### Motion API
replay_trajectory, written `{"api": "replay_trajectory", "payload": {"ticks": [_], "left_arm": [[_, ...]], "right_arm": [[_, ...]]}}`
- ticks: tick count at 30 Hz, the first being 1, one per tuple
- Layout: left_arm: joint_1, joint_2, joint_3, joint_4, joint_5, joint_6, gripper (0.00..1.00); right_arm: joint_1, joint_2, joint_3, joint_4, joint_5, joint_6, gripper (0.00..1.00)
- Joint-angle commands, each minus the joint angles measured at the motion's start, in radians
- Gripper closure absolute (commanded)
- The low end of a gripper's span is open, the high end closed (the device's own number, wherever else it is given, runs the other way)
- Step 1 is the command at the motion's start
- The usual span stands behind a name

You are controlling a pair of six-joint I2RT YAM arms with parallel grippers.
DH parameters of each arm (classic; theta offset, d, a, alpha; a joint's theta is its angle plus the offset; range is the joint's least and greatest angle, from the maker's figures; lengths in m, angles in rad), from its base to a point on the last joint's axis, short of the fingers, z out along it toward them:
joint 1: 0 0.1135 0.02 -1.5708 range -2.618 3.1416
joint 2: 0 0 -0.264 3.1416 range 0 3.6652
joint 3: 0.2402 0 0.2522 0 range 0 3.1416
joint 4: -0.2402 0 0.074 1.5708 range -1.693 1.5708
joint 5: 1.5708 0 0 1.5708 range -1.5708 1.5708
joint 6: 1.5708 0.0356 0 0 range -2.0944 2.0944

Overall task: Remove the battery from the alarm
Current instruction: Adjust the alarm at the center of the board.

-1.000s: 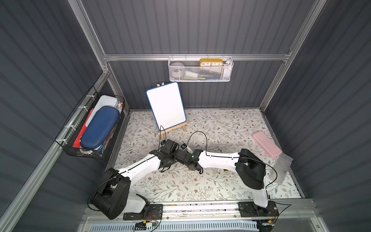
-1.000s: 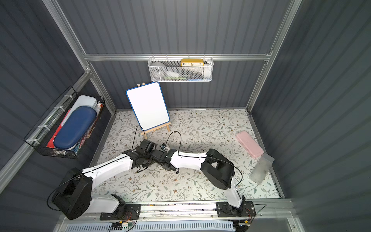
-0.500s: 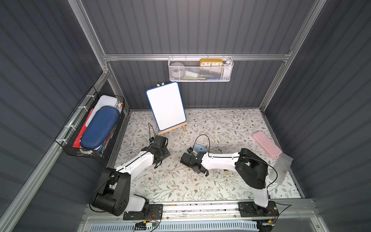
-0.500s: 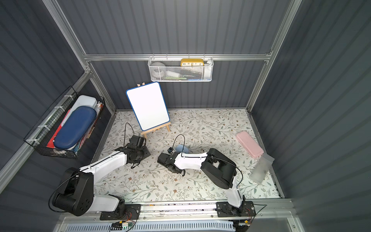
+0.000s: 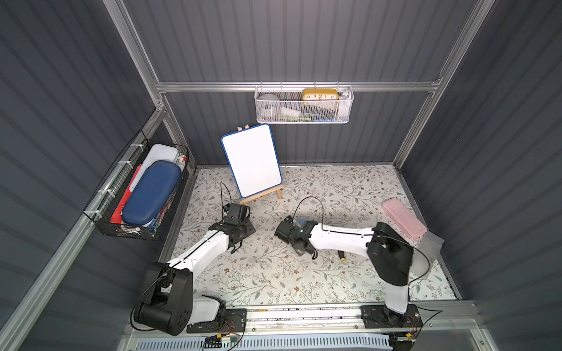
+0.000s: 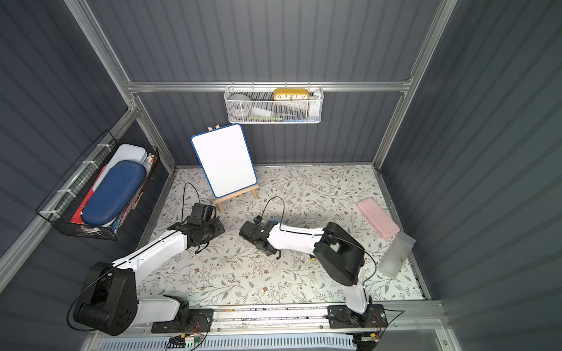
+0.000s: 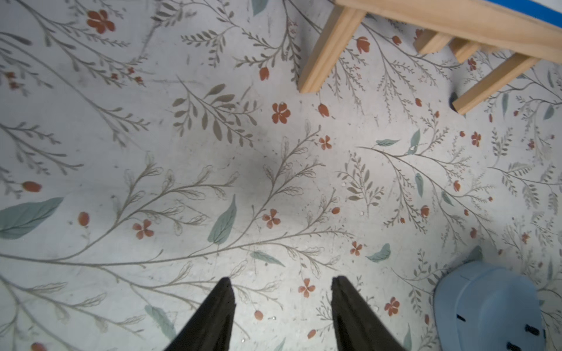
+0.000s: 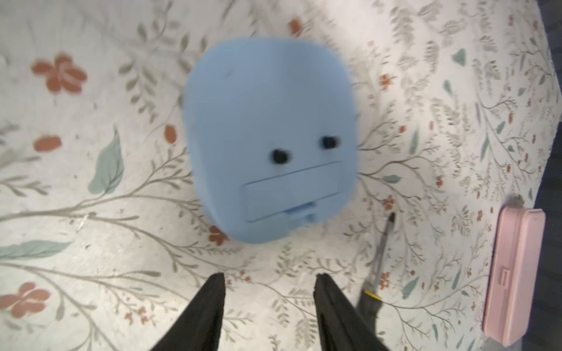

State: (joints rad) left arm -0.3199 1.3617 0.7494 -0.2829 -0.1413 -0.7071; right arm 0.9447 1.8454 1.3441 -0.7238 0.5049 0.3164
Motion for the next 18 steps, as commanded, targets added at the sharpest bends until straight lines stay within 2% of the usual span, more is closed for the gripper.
{"api": "replay_trajectory", "payload": {"ticks": [1,3,4,5,6,10,13,18], "left_arm": [[-0.001,0.058,-0.013,0.073,0.117,0.049,0.55],[-0.017,0.100,-0.005,0.142,0.201,0.058,0.70],[-0.034,0.122,0.008,0.159,0.216,0.057,0.79],[-0.059,0.154,0.025,0.174,0.229,0.055,0.88],[-0.084,0.194,0.053,0.183,0.241,0.053,0.90],[-0.163,0.338,0.158,0.194,0.262,0.039,0.90],[-0.166,0.421,0.202,0.227,0.275,0.017,0.90],[-0.160,0.541,0.315,0.190,0.240,0.021,0.88]], "right_arm": [[-0.169,-0.116,-0.017,0.064,-0.200,0.004,0.67],[-0.236,-0.066,0.000,0.073,-0.232,0.002,0.92],[-0.260,-0.026,0.026,0.059,-0.252,-0.003,0.98],[-0.288,0.027,0.068,0.038,-0.286,-0.009,1.00],[-0.312,0.081,0.122,-0.003,-0.332,-0.010,1.00],[-0.368,0.206,0.205,0.054,-0.455,-0.025,1.00],[-0.391,0.295,0.299,-0.002,-0.482,-0.030,1.00],[-0.416,0.341,0.317,0.029,-0.537,-0.064,1.00]]}}
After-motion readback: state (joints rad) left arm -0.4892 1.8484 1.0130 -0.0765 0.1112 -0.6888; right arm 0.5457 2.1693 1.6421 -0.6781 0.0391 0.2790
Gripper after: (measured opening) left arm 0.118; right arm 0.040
